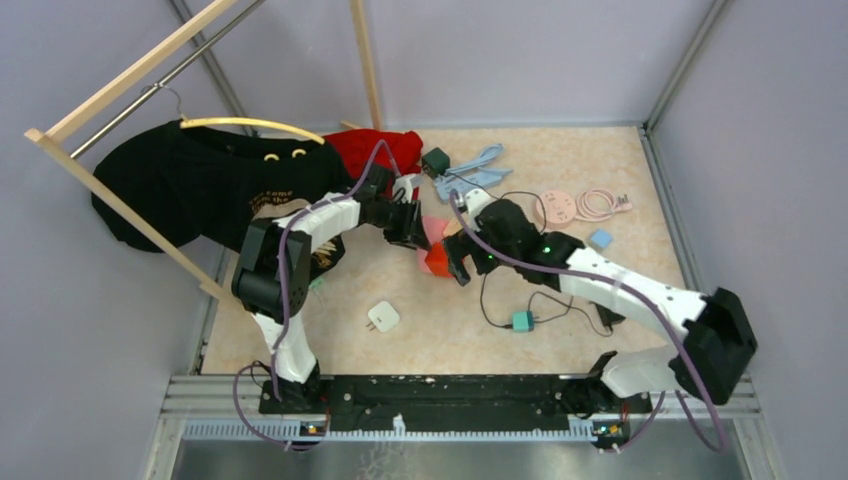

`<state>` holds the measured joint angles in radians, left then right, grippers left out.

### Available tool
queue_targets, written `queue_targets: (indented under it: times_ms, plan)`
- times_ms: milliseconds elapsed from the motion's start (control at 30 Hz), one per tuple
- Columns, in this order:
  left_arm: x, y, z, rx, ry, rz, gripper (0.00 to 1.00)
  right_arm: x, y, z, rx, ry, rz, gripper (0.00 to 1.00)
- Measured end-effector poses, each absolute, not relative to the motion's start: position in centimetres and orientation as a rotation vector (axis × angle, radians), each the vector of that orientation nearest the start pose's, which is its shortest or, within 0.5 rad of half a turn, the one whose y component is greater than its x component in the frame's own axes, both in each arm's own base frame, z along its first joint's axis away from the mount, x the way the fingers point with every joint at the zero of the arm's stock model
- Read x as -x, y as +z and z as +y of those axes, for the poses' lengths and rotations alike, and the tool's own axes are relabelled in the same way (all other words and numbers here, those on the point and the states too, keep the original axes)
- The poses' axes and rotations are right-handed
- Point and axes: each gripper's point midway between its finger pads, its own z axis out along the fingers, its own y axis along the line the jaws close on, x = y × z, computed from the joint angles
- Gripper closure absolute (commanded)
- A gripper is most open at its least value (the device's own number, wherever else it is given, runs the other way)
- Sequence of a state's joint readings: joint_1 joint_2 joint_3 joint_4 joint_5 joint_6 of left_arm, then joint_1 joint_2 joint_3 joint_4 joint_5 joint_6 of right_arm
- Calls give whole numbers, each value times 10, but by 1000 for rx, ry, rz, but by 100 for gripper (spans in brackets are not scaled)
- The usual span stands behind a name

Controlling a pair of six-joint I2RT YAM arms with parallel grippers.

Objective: Insert the plug
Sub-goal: Move the plug to the center of the board.

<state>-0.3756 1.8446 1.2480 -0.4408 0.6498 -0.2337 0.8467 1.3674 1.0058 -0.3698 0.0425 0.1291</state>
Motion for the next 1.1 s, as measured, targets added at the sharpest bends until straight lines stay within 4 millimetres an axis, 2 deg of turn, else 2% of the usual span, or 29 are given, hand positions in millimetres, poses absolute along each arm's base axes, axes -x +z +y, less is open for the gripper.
queue_targets:
  times_ms: [67,167,233,333,400,500,600,667,767,833,900,1000,1100]
  plan:
    - [-329,80,-251,-423,-1064,2612,80,-250,164,270,732,478,2175,1]
    - [-328,79,-250,-421,-1073,2615,78,-248,182,256,629,506,2171,1]
    - [-327,78,-250,-420,-1074,2619,77,-253,186,245,562,501,2184,1]
    - [-326,78,-248,-415,-1056,2626,77,-268,182,228,495,443,2216,1]
    - [-326,78,-245,-411,-1026,2634,77,-282,181,222,474,407,2221,2]
    - [-325,78,-239,-408,-967,2648,78,-313,187,218,445,363,2214,4]
    - [-325,78,-235,-409,-933,2654,77,-358,198,203,316,260,2229,5]
    - [-324,78,-234,-410,-927,2656,76,-387,196,173,129,170,2250,8]
    - [-324,78,-234,-410,-927,2656,76,-403,177,117,-147,89,2300,11]
    - [-323,79,-234,-409,-926,2655,76,-398,158,76,-346,16,2334,11]
    - [-321,79,-232,-408,-922,2658,76,-380,138,40,-535,-79,2364,11]
    - [-317,80,-231,-406,-923,2668,76,-339,117,12,-739,-181,2407,13]
    - [-316,81,-231,-405,-931,2671,75,-295,103,-6,-916,-256,2419,14]
